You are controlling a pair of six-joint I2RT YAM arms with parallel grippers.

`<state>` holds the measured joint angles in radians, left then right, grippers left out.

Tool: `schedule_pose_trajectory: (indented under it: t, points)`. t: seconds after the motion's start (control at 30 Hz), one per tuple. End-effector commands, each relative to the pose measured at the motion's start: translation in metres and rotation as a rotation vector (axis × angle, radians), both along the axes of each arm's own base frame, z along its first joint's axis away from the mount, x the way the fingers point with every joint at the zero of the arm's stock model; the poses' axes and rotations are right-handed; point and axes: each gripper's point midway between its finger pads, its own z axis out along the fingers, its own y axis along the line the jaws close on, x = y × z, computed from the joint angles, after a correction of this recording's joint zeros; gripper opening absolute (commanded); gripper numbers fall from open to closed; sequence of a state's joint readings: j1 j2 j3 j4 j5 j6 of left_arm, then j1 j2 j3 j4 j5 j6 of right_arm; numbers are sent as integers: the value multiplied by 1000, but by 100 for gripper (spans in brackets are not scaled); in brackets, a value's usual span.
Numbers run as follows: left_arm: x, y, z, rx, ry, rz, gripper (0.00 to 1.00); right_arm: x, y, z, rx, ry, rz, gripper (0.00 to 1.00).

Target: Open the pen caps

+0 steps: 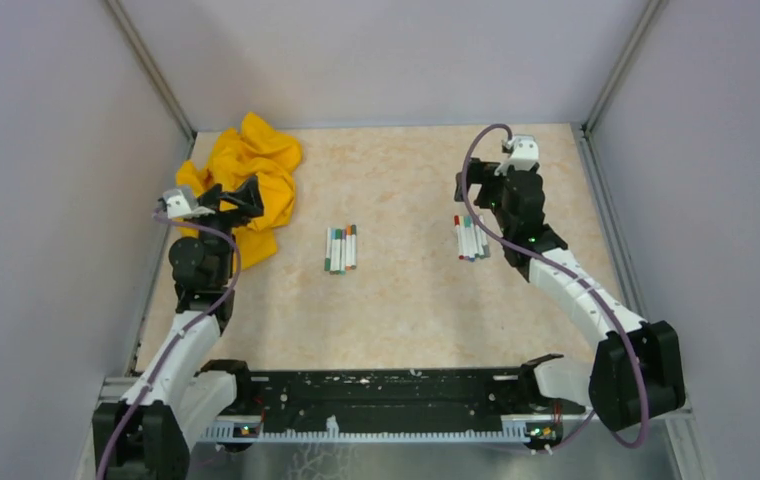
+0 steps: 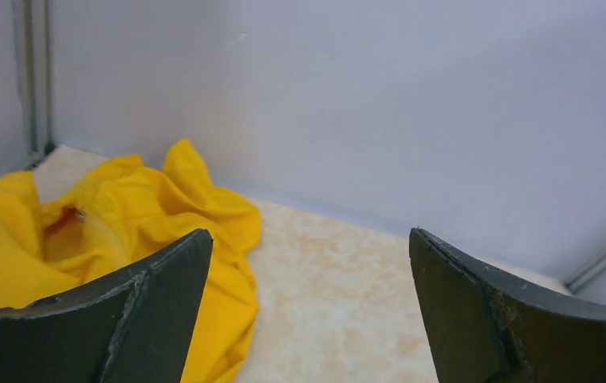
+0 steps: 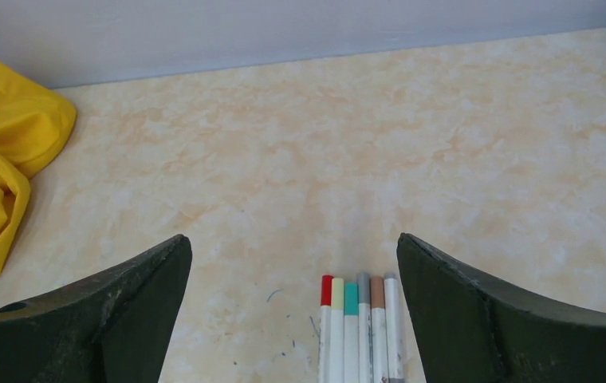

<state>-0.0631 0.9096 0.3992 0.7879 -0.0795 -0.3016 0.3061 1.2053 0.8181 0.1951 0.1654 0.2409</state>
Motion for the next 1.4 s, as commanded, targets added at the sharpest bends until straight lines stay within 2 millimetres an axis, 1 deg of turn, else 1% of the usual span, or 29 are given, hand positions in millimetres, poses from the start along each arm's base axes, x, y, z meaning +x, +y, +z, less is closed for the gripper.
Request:
schedule_pose_trajectory:
  t: [0.0, 0.03, 0.1, 0.2, 0.23, 0.3, 0.4, 0.43, 0.47, 0.53, 0.57, 0.7, 0.8, 0.87, 0.9, 0.93, 0.97, 1.0, 1.03, 1.2, 1.37]
  points:
    - [3, -21, -12, -241, 120, -118, 99, 2, 16, 16, 13, -88, 78, 99]
    - [5, -34, -12, -262, 154, -187, 99, 3, 21, 11, 16, -70, 101, 99]
    - [11, -50, -13, -285, 202, -264, 99, 4, 29, 3, 24, -36, 139, 99]
    - [14, -62, -19, -297, 263, -267, 99, 1, 43, 1, 33, -51, 221, 99]
    - [14, -66, -26, -284, 300, -244, 99, 0, 44, 0, 33, -49, 230, 99]
    - [13, -76, -30, -244, 339, -204, 99, 2, 40, -9, 14, -6, 200, 99]
    - [10, -99, -47, -196, 425, -191, 99, 7, 35, -27, -31, 104, 165, 99]
    - [7, -112, -53, -187, 450, -209, 99, 7, 34, -35, -43, 142, 156, 99]
    - [6, -118, -59, -184, 473, -206, 99, 7, 32, -41, -51, 175, 142, 99]
    - [2, -134, -72, -174, 517, -216, 99, 2, 32, -51, -73, 223, 134, 99]
    - [1, -141, -77, -169, 535, -217, 99, 1, 34, -52, -81, 225, 135, 99]
    - [-6, -166, -89, -132, 583, -238, 99, -11, 34, -67, -105, 290, 126, 98]
    - [-9, -180, -91, -106, 599, -241, 99, -18, 37, -77, -118, 350, 140, 78]
    - [-10, -189, -95, -93, 615, -242, 99, -23, 37, -83, -121, 378, 142, 55]
    - [-11, -192, -97, -89, 623, -244, 99, -24, 37, -87, -125, 397, 141, 41]
    - [-11, -195, -100, -86, 630, -245, 99, -25, 37, -93, -131, 423, 142, 31]
    - [-12, -198, -101, -88, 632, -249, 99, -25, 37, -98, -137, 445, 142, 24]
    - [-14, -200, -102, -88, 635, -257, 99, -25, 37, -103, -145, 466, 141, 21]
    - [-14, -203, -103, -93, 634, -264, 99, -26, 37, -108, -153, 489, 140, 21]
    - [-16, -210, -103, -97, 632, -279, 99, -28, 39, -133, -166, 556, 147, 21]
    - [-18, -213, -104, -96, 635, -289, 99, -27, 37, -152, -188, 602, 137, 24]
